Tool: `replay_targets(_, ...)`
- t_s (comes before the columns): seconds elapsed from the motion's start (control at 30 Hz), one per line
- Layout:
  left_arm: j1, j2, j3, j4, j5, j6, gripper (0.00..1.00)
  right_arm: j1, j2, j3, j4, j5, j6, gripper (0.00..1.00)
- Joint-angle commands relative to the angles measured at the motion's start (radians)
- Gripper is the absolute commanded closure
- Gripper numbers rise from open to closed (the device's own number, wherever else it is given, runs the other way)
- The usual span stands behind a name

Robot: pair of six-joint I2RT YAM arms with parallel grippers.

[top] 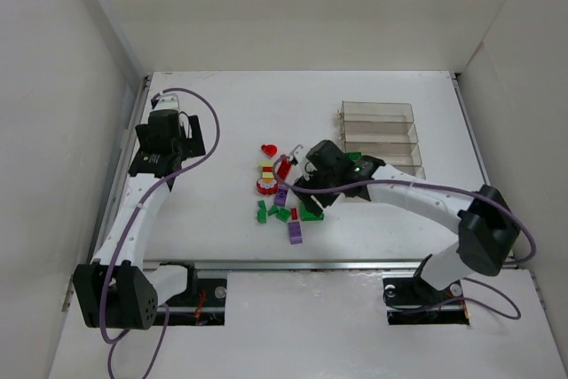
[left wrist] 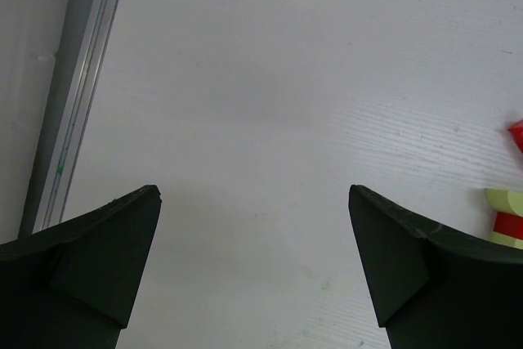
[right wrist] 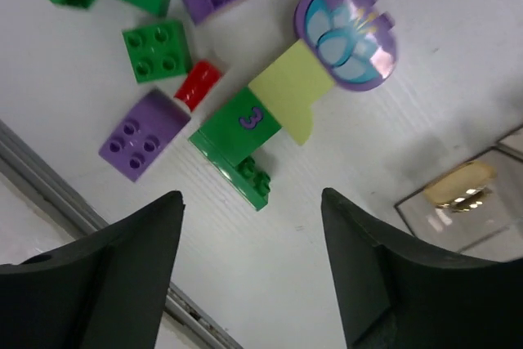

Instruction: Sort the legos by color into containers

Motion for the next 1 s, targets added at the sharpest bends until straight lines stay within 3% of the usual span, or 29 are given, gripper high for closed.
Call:
replay_targets(0.0,0.003,-0.018,-0.012,0.026,0.027,0.016,0.0,0.014,0.062,0.05,-0.084,-0.027,-0.069,0.28)
replay_targets(0.17,0.003,-0.038,-0.041,0.026,0.099,0.064,0.0,0.046,0.148,0.075,-0.069,-0.088,-0.069,0.34)
replay_targets(0.33,0.003,-0.047,-0.052,0.017,0.153,0.097,0.0,0.046,0.101,0.109,0.112,-0.11,0.078,0.34)
replay_targets(0.53,0.003,-0.047,-0.052,0.037,-0.013,0.088,0.0,0.123,0.214,0.243,0.224,0.005,0.279,0.37)
replay_targets(0.7,0.003,-0.067,-0.073,0.066,-0.114,0.066,0.0,0.233,0.387,0.431,0.109,0.053,0.318,0.38)
replay_targets(0.97,0.003,-0.085,-0.092,0.084,-0.151,0.057,0.0,0.253,0.467,0.452,0.089,0.11,0.408,0.44)
